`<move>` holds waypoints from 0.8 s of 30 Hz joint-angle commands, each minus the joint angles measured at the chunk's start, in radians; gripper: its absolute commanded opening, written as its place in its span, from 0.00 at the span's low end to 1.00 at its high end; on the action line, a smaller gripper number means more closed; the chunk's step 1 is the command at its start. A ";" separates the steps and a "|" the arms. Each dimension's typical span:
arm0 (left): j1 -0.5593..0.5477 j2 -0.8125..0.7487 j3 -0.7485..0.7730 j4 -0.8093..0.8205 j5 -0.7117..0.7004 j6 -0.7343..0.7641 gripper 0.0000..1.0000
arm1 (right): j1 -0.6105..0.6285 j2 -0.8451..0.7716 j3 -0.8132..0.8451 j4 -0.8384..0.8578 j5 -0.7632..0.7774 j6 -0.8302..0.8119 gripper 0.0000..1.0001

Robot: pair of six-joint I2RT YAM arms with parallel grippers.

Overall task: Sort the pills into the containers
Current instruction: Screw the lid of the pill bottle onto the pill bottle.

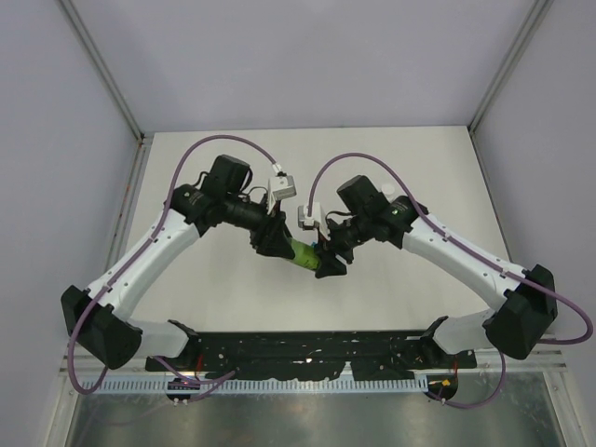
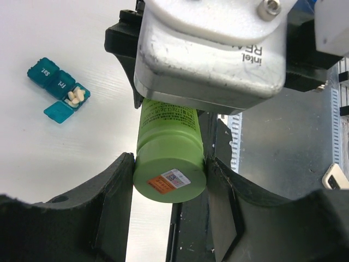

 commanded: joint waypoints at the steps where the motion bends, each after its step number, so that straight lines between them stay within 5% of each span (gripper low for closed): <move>1: -0.013 -0.028 -0.033 0.078 0.003 -0.037 0.00 | 0.004 0.004 0.051 0.069 -0.025 0.023 0.06; 15: -0.037 -0.069 -0.114 0.162 -0.028 0.003 0.00 | -0.025 0.018 0.063 0.057 -0.166 0.033 0.06; 24: -0.054 -0.115 -0.148 0.197 0.044 0.048 0.00 | -0.054 0.115 0.180 -0.156 -0.359 -0.088 0.06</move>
